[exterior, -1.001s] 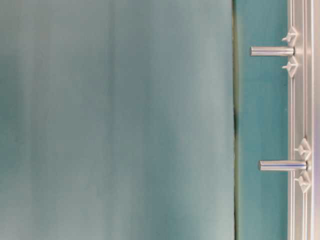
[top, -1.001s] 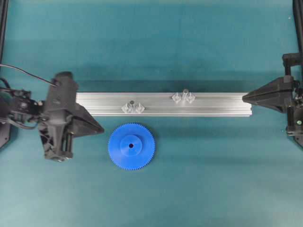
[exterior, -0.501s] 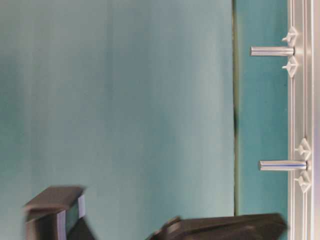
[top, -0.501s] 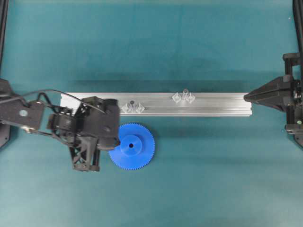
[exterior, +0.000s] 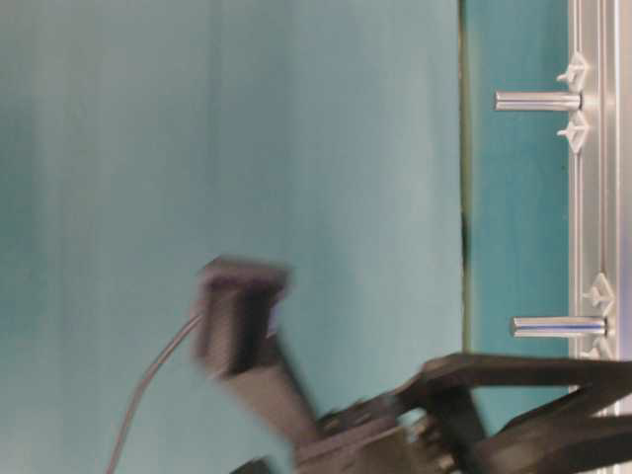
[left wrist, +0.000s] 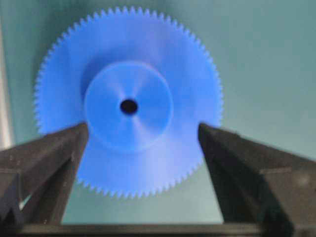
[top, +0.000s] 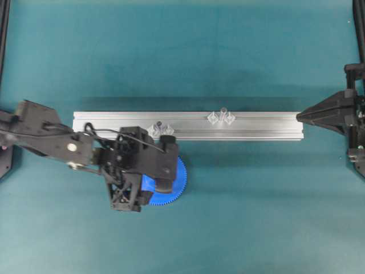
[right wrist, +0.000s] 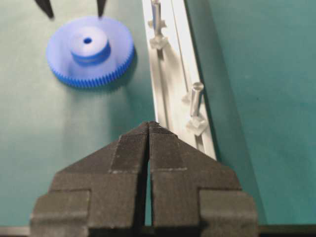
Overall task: Find the location of the shaft and insert the large gear.
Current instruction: 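Move the left gripper down over the blue gear's hub, then close the left gripper on the blue gear's hub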
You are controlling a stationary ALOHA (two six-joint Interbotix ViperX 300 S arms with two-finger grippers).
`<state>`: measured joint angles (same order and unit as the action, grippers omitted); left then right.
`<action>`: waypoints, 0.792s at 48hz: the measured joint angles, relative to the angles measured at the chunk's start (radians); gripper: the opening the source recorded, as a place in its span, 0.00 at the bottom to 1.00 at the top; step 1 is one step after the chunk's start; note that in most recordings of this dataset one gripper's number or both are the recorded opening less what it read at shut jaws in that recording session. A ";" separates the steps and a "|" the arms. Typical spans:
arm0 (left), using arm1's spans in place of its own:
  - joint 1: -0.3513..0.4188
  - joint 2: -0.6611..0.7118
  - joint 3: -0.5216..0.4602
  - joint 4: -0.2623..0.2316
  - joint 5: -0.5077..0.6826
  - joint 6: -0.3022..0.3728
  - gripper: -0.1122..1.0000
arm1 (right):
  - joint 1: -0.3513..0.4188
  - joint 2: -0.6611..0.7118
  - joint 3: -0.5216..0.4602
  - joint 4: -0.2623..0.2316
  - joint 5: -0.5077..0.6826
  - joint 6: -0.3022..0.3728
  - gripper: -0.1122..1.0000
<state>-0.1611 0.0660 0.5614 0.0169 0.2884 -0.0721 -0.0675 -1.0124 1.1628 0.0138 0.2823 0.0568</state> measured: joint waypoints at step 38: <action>0.043 0.075 -0.060 0.002 0.041 0.005 0.94 | 0.000 -0.087 0.043 0.000 0.044 0.023 0.10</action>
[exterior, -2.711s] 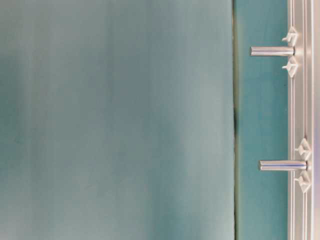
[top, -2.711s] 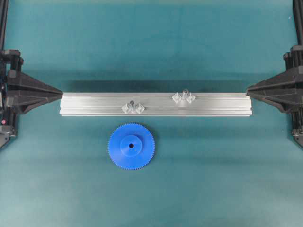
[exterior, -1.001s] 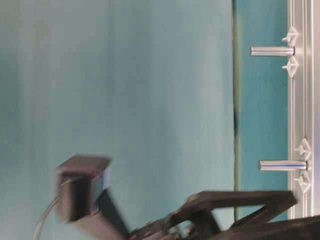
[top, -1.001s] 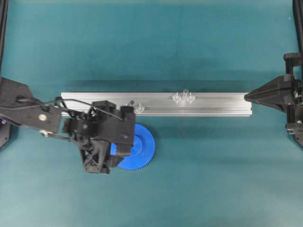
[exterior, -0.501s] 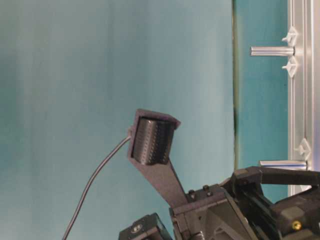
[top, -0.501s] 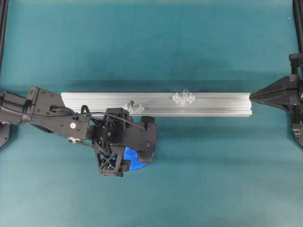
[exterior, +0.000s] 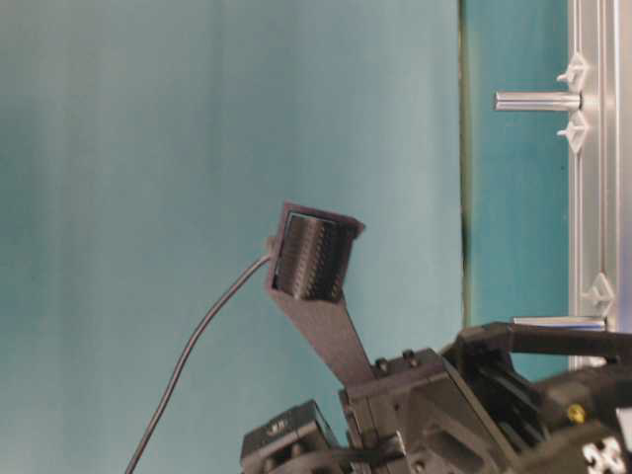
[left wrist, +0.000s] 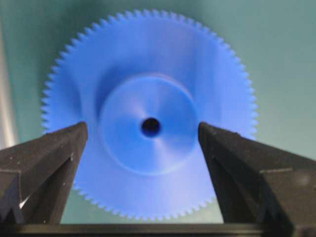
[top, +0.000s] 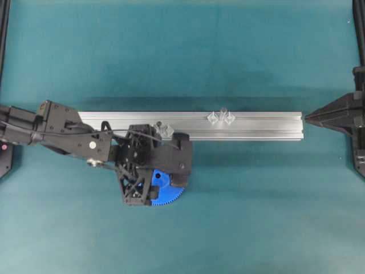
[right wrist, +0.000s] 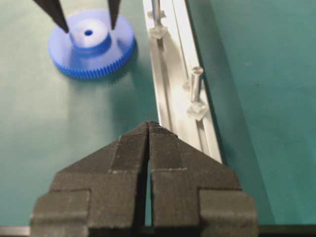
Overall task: Find the location of the shaft and insert the large gear.
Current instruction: 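Close the left gripper on the blue gear's hub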
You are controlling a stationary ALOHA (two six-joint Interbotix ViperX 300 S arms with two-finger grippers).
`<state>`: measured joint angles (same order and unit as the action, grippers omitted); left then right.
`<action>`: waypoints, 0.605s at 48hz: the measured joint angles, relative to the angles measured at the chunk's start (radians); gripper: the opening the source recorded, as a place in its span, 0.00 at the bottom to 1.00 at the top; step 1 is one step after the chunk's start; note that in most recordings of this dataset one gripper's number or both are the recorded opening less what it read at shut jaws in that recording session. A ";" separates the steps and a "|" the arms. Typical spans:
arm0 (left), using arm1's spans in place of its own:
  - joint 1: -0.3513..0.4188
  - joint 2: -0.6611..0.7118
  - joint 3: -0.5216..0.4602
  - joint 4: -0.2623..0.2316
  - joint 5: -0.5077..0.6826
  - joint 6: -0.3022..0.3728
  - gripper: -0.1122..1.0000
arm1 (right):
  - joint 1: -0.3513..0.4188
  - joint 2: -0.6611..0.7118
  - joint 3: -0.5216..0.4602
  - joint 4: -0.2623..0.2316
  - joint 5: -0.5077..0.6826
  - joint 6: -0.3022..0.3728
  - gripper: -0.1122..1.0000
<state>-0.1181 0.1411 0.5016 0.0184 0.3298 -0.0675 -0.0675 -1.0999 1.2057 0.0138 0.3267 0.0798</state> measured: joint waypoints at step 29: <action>-0.023 0.026 -0.021 0.000 0.003 -0.011 0.94 | 0.000 -0.009 0.005 0.000 0.000 0.003 0.10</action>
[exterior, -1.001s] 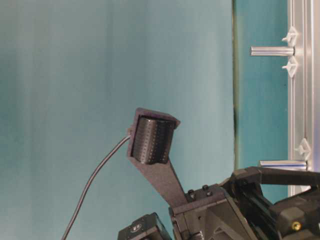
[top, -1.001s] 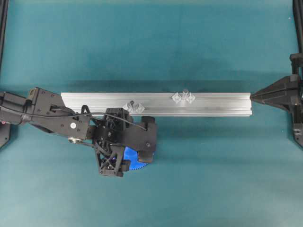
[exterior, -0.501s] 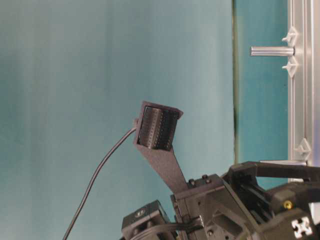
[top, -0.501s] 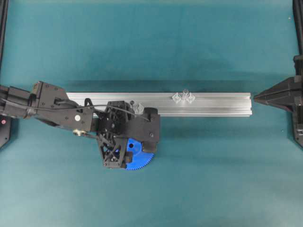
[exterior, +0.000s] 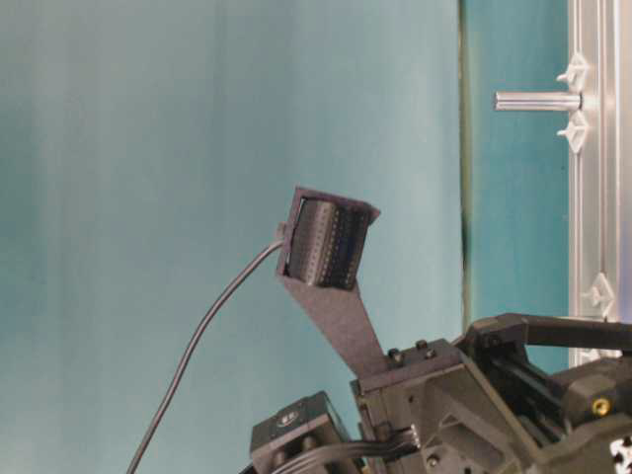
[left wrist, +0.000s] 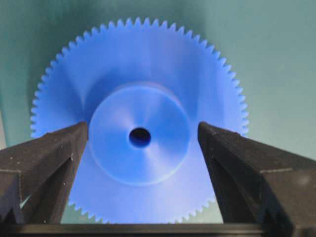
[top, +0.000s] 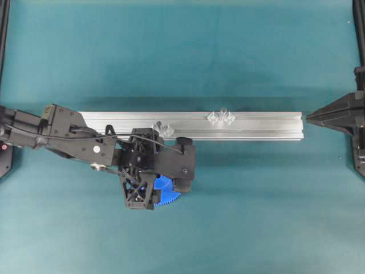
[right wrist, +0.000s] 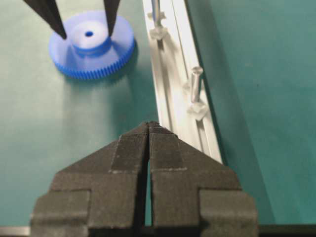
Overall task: Find the location of the shaft and insert the large gear.
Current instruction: 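Close the left gripper on the blue gear's hub, then lift the blue gear and carry it over the right shaft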
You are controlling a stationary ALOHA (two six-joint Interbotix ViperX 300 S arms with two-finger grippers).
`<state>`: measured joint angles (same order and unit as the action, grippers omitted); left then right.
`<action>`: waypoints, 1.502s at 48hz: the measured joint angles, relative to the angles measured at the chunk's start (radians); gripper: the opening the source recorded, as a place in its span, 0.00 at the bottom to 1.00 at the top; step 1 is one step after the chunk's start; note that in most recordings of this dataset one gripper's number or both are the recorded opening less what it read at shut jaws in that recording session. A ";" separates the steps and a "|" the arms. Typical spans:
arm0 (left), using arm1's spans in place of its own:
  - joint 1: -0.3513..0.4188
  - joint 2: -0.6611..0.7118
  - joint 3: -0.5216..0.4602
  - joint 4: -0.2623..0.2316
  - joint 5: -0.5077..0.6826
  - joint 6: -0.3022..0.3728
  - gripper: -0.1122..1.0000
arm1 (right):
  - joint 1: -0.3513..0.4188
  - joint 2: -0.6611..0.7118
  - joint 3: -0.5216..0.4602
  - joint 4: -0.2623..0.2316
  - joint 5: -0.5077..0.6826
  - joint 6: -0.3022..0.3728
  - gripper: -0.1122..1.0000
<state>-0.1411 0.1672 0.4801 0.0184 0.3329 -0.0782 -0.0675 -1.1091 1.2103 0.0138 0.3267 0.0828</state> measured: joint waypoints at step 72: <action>-0.005 0.014 -0.069 0.002 0.098 0.031 0.75 | -0.002 -0.034 0.014 0.002 -0.002 0.003 0.10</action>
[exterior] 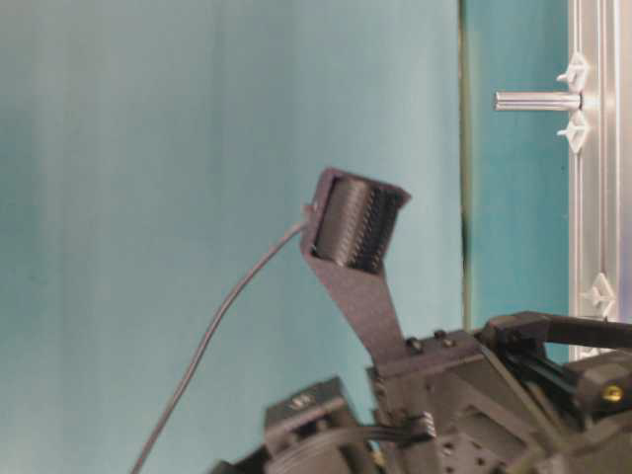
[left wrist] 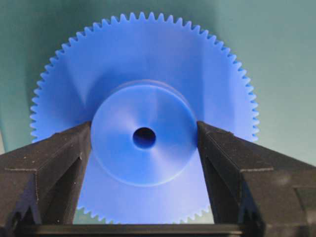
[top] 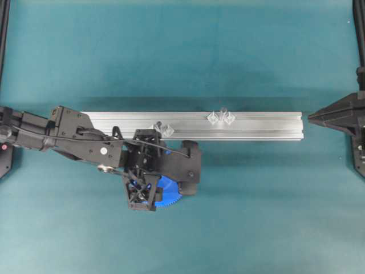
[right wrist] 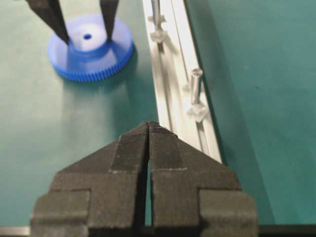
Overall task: Find the location of the shaft and insert the large gear.
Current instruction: 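Lift the blue gear and carry it over the right shaft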
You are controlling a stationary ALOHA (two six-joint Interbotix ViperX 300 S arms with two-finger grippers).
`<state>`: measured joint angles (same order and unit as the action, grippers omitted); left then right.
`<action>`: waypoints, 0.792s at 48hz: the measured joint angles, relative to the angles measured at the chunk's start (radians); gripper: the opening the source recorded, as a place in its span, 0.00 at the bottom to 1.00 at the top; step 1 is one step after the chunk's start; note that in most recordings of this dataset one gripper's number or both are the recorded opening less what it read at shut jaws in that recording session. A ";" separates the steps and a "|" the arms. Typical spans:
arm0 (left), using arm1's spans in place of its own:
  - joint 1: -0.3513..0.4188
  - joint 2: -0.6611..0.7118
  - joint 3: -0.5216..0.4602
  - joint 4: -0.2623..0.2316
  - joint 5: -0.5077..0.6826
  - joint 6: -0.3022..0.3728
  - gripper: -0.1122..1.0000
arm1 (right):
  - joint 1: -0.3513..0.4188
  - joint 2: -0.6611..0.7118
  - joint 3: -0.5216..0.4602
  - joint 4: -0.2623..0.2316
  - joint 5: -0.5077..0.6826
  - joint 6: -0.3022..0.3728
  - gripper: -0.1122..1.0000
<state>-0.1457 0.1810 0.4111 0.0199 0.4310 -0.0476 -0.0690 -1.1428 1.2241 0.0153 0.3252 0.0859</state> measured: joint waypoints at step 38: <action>0.160 -0.008 -0.308 0.000 0.091 0.278 0.75 | 0.002 -0.051 0.029 0.000 -0.009 0.008 0.10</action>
<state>0.0138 0.1733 0.1028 0.0199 0.5216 0.2301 -0.0675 -1.1934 1.2533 0.0153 0.3160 0.0936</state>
